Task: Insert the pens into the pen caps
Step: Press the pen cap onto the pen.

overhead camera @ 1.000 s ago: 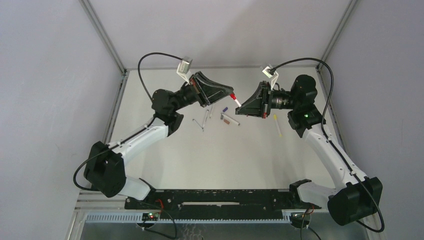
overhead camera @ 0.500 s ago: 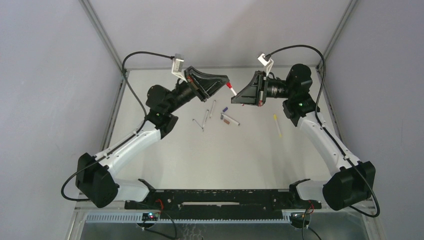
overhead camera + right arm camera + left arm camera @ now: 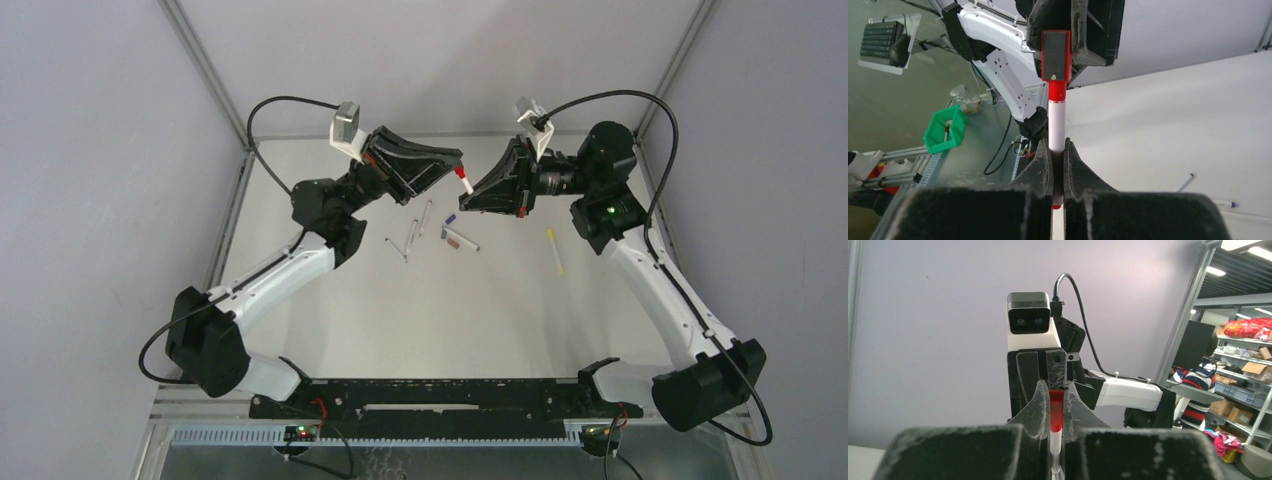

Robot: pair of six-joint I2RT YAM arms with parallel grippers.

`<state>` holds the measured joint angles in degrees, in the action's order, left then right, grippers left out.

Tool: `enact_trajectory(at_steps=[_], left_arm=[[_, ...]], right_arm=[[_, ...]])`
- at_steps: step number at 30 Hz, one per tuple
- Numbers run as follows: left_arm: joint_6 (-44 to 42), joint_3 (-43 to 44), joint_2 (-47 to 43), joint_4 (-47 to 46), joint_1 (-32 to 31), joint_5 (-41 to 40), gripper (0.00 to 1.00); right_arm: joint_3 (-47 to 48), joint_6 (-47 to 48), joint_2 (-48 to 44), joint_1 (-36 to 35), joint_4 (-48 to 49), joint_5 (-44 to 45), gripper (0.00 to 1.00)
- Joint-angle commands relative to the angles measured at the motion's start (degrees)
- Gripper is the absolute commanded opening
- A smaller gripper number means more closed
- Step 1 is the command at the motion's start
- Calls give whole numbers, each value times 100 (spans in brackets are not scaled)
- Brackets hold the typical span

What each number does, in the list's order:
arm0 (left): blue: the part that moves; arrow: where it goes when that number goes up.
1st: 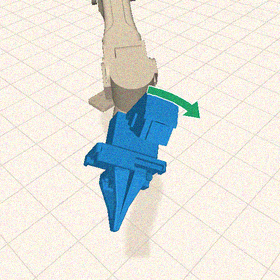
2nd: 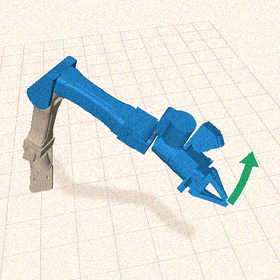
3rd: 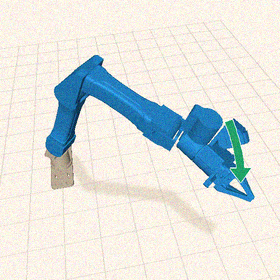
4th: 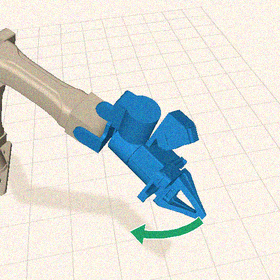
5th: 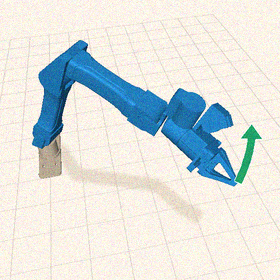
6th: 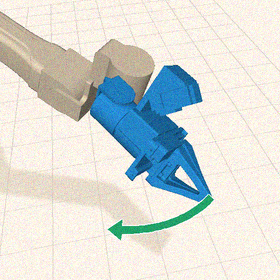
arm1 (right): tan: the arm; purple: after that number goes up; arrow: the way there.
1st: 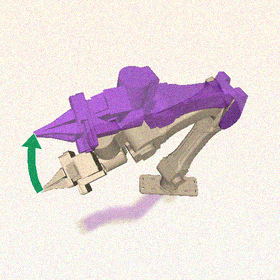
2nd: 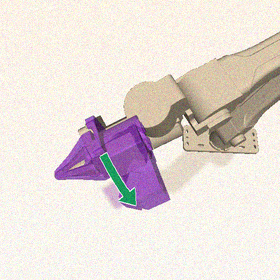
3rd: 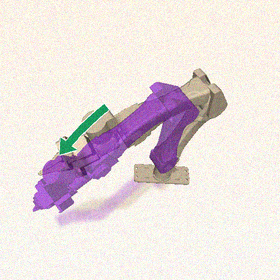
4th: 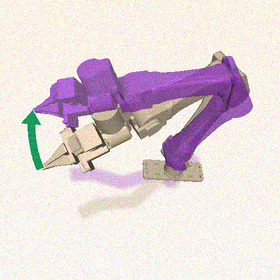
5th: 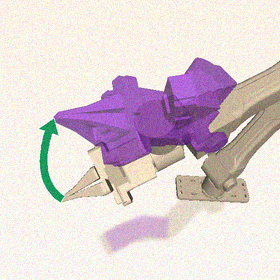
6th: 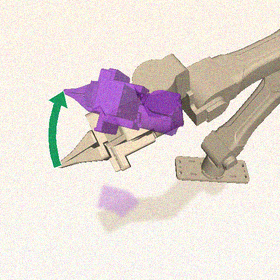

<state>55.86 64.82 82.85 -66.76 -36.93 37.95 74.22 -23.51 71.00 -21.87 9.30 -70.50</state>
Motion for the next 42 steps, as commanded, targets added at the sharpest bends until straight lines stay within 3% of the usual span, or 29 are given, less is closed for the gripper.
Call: enact_trajectory(at_steps=[1,3,5,9,11,13,17,20,23,33,39,42], left_arm=[[-777,-197,236,2652,-603,2074,0],[-1937,-9,72,4274,-623,1812,0],[-2600,159,46,5317,-638,1635,0],[-3671,567,145,7073,-773,1113,0],[-3849,702,231,7329,-822,1089,0],[-3521,597,236,6818,-818,1313,0],[-2203,208,161,5059,-683,1622,0],[-1362,-8,37,4028,-470,1421,0],[-898,-61,-125,3585,-193,1039,3],[-623,-213,-1084,3527,429,-717,61],[-1226,-705,-1745,3463,576,-1347,82],[-1498,-957,-1988,3496,632,-1510,87]], right_arm=[[420,-687,71,139,1246,1689,0],[467,-989,76,291,1373,1885,0],[545,-1049,93,348,1379,1823,0],[588,-1469,209,376,1617,1684,0],[651,-986,155,250,1430,1777,0],[774,-573,157,174,1009,1760,0],[624,-1190,208,201,1652,1339,0],[534,-828,133,179,1382,1206,0],[367,-123,55,141,707,847,0],[-141,2966,-403,120,-2437,-14,0],[-806,3373,-778,387,-2975,166,0],[-1201,3361,-916,652,-2971,369,0]])
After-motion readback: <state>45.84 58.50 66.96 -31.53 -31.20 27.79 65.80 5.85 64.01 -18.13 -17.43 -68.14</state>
